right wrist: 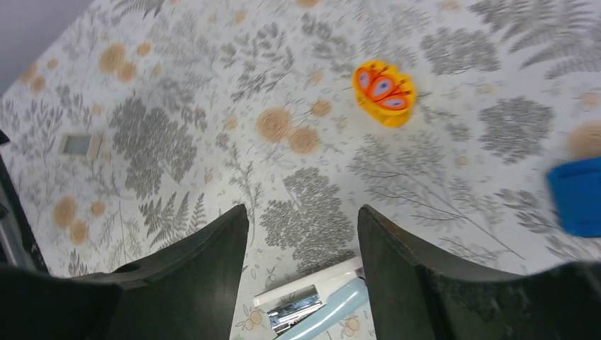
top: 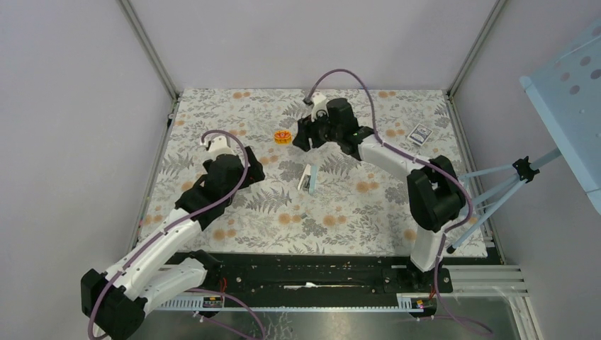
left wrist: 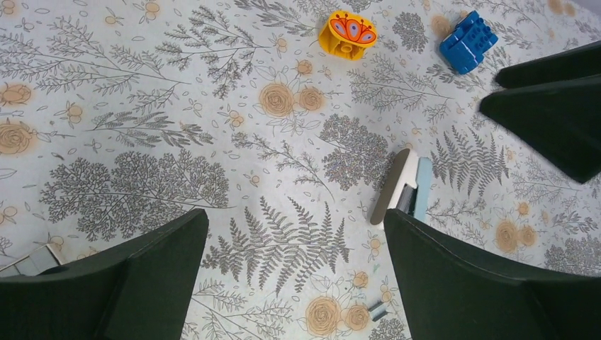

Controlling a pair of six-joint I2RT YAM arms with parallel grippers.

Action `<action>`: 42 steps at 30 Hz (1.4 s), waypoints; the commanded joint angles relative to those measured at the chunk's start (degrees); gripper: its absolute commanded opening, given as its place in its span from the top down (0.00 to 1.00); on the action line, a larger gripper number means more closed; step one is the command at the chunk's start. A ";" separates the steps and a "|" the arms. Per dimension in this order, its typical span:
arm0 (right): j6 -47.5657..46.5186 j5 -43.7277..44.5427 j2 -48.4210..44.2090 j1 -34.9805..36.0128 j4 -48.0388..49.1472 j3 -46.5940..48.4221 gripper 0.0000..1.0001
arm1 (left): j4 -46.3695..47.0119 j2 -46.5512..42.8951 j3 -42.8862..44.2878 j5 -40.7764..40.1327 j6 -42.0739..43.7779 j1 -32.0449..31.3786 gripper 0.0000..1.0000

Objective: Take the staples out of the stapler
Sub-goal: Adjust the stapler at the center of the board, then pick up the stapler from the center of the board.

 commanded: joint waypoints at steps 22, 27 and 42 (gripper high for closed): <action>17.60 34.72 -11.63 -16.89 -24.19 -2.97 0.30 | 7.13 35.16 27.64 18.05 1.86 5.31 0.01; 9.85 33.76 -1.13 -20.26 -31.45 9.00 0.31 | 4.74 33.50 26.55 19.70 3.43 5.38 0.01; -0.52 21.23 17.14 -25.03 -38.00 28.33 0.38 | 4.33 29.81 21.88 22.82 4.82 5.84 0.01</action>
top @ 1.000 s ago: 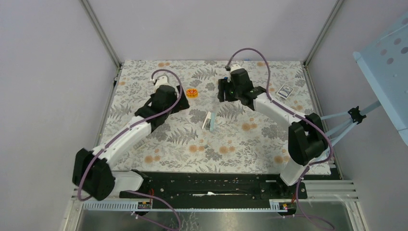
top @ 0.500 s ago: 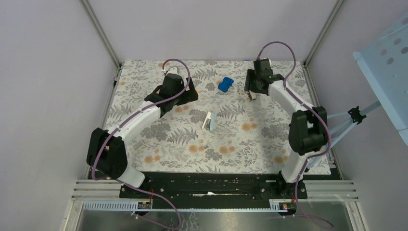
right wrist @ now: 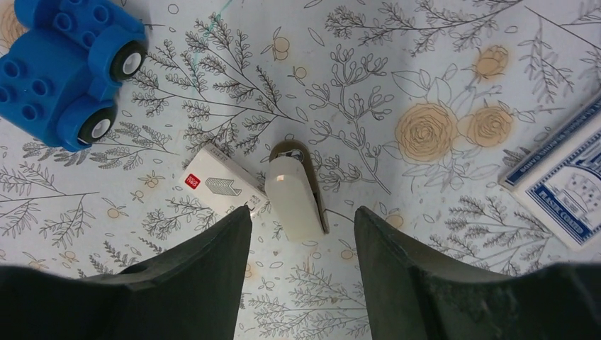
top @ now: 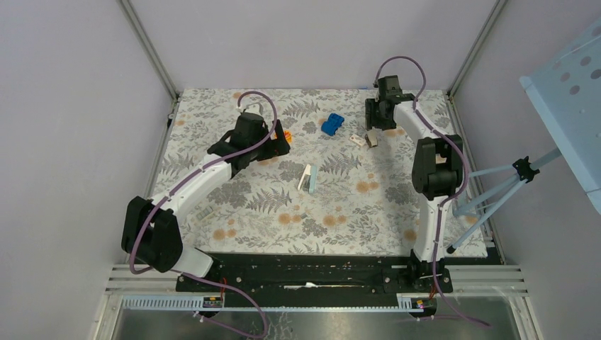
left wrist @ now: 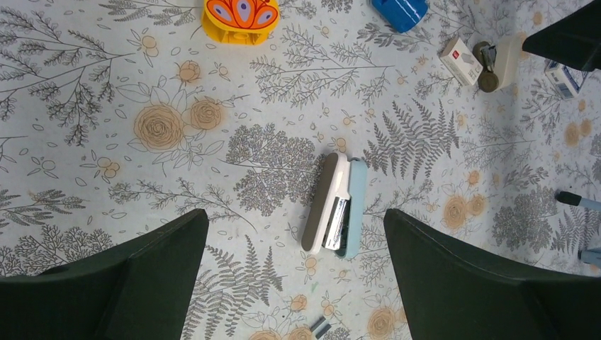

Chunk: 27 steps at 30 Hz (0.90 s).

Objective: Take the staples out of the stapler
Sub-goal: Pick up the stapler from the center of the board.

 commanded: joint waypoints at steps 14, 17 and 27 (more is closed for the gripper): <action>-2.32 -1.78 9.85 -0.51 -4.14 9.43 0.47 | 2.01 -2.66 -1.83 1.78 1.07 0.40 0.01; -2.15 -1.22 10.16 -0.51 -3.82 9.33 0.53 | 2.01 -2.82 -2.20 1.81 0.92 0.40 0.01; -2.19 1.41 1.85 -0.53 -0.29 4.73 0.78 | 2.76 -3.82 -2.59 1.98 0.81 0.48 0.01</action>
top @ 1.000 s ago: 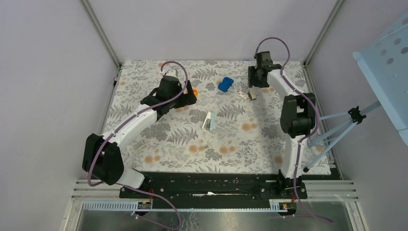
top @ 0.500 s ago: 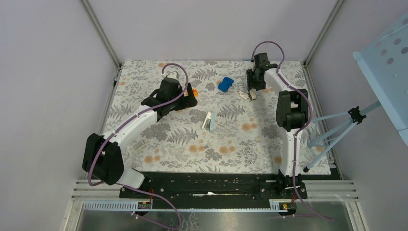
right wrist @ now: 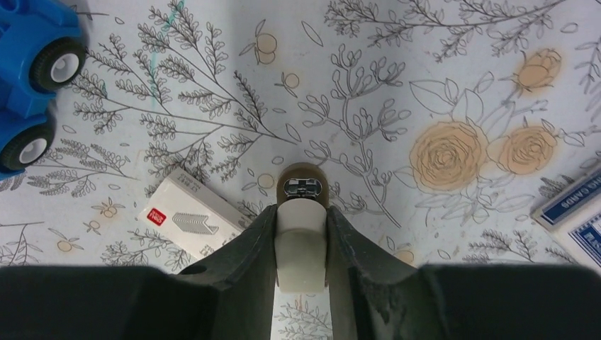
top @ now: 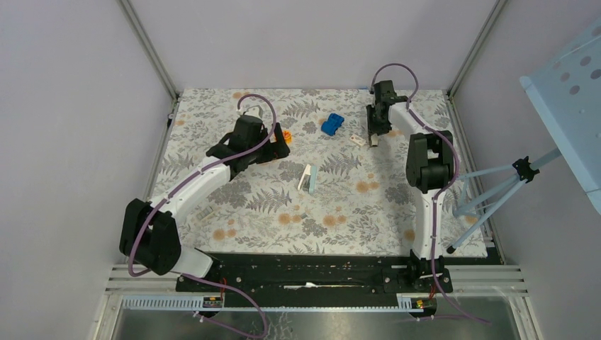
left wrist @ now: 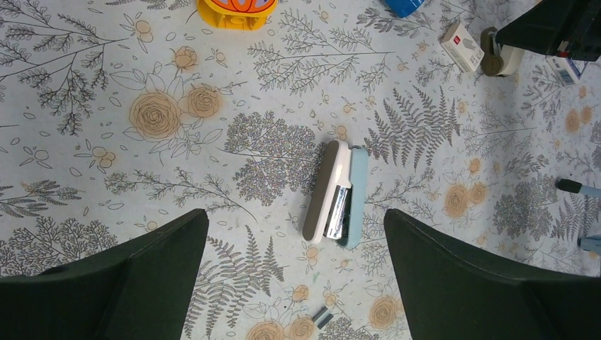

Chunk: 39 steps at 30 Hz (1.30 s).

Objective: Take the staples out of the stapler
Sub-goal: Pick up the stapler from the center of the board, then unload the staple at the center of the board.

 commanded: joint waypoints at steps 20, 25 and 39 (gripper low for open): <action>-3.16 -28.36 -49.77 15.89 51.99 -58.02 1.00 | 19.00 -2.66 -9.19 16.84 -10.12 1.03 0.05; 2.10 -31.60 -54.25 18.17 69.91 -70.25 1.00 | 23.44 -3.18 -11.69 17.03 -11.39 -3.48 0.07; 6.00 -35.94 -57.11 20.24 84.13 -78.46 1.00 | 36.45 -1.90 -17.45 17.48 -19.80 -7.07 0.23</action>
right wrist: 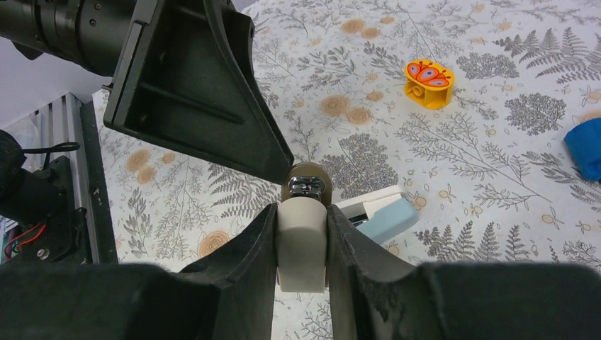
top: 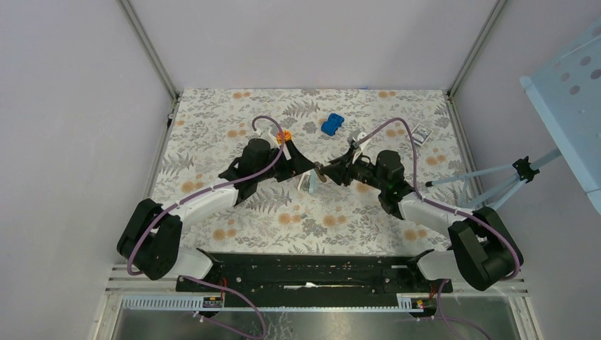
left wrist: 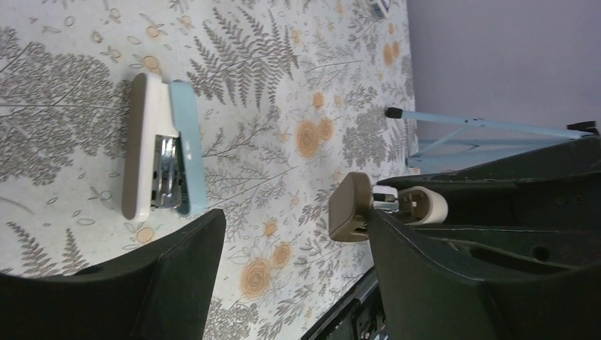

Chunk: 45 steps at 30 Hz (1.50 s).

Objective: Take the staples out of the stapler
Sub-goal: Unload the staple at the center of the board.

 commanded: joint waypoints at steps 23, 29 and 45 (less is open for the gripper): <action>5.30 -0.29 -2.71 0.49 11.93 -2.59 1.00 | 8.60 3.67 -0.07 0.01 -1.33 -2.22 0.36; 5.67 3.79 -4.98 0.46 12.00 -3.73 1.00 | 7.73 3.86 -1.05 -1.89 -1.09 -2.62 0.36; 11.24 16.66 -11.43 0.51 12.16 -8.89 1.00 | 7.87 9.69 -0.52 -3.16 0.34 -6.51 0.36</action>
